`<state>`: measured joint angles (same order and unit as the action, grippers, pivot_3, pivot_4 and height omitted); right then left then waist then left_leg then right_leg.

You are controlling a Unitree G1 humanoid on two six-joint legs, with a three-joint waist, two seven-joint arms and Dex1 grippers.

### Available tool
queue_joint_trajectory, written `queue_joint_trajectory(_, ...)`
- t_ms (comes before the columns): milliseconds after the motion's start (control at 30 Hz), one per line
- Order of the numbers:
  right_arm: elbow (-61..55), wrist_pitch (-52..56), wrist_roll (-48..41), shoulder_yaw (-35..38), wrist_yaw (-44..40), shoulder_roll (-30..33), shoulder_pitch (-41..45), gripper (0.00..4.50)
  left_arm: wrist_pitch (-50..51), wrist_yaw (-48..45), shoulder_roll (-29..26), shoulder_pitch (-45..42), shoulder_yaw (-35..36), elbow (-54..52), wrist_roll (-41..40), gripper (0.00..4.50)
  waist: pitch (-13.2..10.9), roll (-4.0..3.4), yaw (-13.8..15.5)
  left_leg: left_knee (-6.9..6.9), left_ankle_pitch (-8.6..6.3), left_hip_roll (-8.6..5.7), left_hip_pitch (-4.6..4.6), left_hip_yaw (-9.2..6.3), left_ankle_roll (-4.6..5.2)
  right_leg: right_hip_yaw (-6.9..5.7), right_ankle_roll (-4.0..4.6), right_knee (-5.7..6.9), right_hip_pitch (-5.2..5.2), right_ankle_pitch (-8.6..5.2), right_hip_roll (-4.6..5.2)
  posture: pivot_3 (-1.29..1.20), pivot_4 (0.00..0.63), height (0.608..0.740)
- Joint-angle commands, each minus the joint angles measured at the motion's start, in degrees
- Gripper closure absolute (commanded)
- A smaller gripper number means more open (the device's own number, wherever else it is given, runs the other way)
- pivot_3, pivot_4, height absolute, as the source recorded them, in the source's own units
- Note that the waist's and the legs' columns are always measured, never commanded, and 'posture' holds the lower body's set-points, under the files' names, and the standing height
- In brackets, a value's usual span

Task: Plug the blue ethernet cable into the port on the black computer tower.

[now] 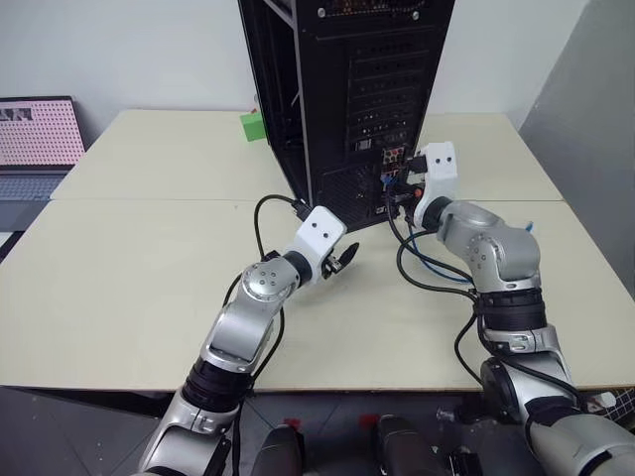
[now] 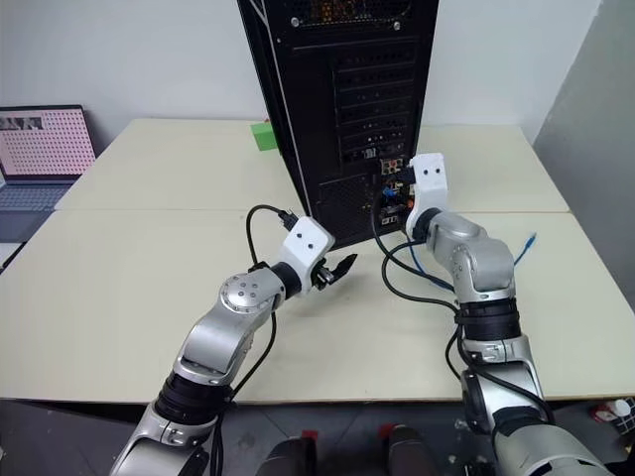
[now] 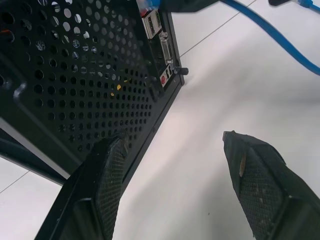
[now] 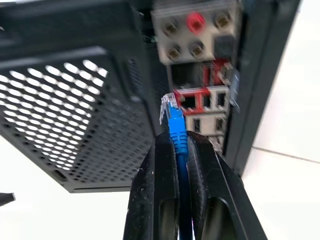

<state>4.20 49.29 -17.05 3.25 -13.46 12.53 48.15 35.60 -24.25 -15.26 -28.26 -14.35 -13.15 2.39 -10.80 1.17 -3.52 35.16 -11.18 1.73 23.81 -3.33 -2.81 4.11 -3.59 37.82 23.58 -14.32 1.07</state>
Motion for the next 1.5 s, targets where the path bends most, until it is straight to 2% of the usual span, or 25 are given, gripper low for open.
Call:
queue_joint_trajectory(33, -4.29, 1.51, -0.73, 0.93, 0.7, -0.14, -0.44, 4.5, -0.95, 0.55, 0.43, -0.52, 0.48, -2.54, -0.03, 1.28, 0.0, 0.0, 0.01, -0.01, 0.0, 0.0, 0.0, 0.0, 0.0, 0.0, 0.0, -0.02, 0.0, 0.0, 0.0, 0.0, 0.15, 0.74)
queue_joint_trajectory(300, -6.43, 2.74, -0.09, 1.55, 3.48, -1.34, -2.34, 4.5, -1.0, 0.08, -0.2, -0.93, 0.65, -2.2, -0.02, 1.28, 0.0, 0.0, 0.09, -0.02, 0.0, 0.0, 0.0, 0.0, 0.0, 0.0, 0.0, -0.02, 0.0, 0.0, 0.0, 0.0, 0.15, 0.74)
queue_joint_trajectory(667, -2.29, -0.57, 0.87, 2.67, 6.53, -3.03, -0.38, 4.5, -0.91, 0.1, -0.35, -1.09, 0.42, -2.21, 0.21, 1.28, 0.0, 0.0, 0.18, -0.02, 0.0, 0.0, -0.01, 0.0, 0.0, 0.0, 0.0, -0.02, 0.0, 0.0, 0.0, 0.0, 0.15, 0.74)
queue_joint_trajectory(1500, 0.82, -2.16, 0.52, 2.55, 5.43, -3.24, 2.38, 4.5, -1.07, 0.23, -0.21, -0.81, 0.26, -2.23, 0.27, 1.28, 0.0, 0.0, -0.02, -0.02, 0.0, 0.0, -0.03, 0.01, 0.0, 0.01, 0.0, 0.01, 0.0, 0.0, 0.0, 0.0, 0.15, 0.74)
